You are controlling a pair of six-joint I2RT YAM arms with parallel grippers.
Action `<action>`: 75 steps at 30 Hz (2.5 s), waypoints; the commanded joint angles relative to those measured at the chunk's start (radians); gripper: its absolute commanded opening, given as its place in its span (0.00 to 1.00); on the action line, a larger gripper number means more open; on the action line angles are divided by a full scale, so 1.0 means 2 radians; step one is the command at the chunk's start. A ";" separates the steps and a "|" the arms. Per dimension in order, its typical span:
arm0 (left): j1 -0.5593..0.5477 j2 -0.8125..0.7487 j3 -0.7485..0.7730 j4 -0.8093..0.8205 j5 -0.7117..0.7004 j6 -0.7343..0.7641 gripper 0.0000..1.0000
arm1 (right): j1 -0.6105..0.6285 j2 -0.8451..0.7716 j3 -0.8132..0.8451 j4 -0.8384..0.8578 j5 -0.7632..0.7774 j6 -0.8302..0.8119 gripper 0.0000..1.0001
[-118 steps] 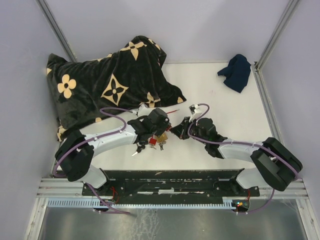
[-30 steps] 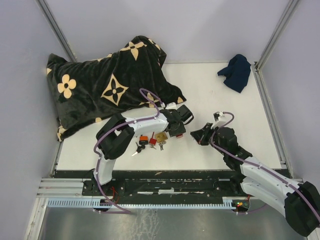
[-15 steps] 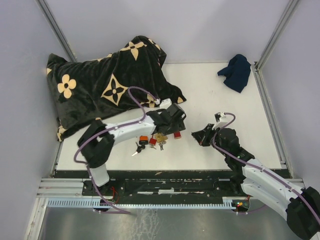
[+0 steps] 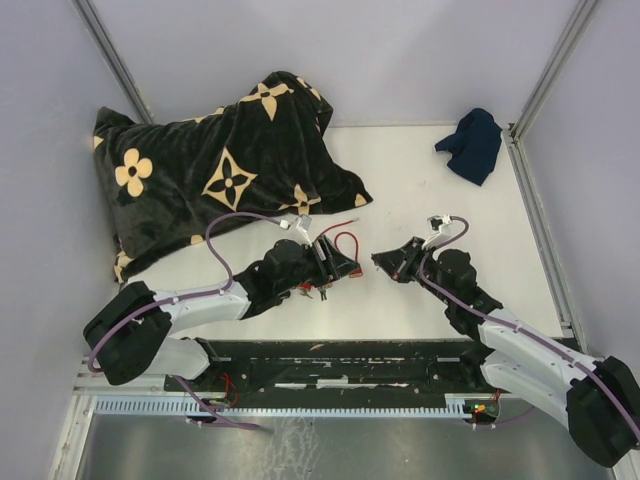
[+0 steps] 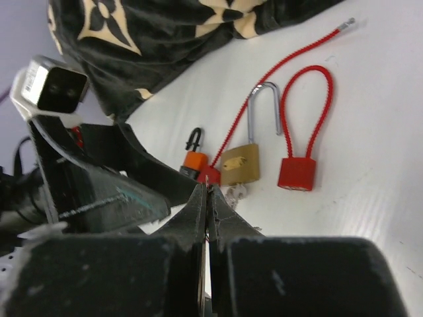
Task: Unlock with the key
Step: Place the lock at the center of the board, then place the key at the center of the board.
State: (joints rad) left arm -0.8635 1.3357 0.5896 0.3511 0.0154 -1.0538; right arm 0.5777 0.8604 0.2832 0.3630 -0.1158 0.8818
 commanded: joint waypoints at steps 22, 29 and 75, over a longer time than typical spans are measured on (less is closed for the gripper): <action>0.037 0.043 -0.046 0.363 0.152 -0.029 0.38 | -0.002 0.065 0.058 0.159 -0.074 0.078 0.02; 0.037 0.071 -0.046 0.412 0.182 -0.050 0.27 | -0.002 0.069 0.053 0.176 -0.064 0.087 0.02; 0.060 -0.022 -0.033 0.066 0.103 0.090 0.43 | -0.005 0.063 0.054 -0.120 0.034 -0.064 0.02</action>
State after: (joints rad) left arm -0.7456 1.3773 0.4835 0.7055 0.3035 -1.0012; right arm 0.5732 0.9665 0.3584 0.2768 -0.1463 0.8680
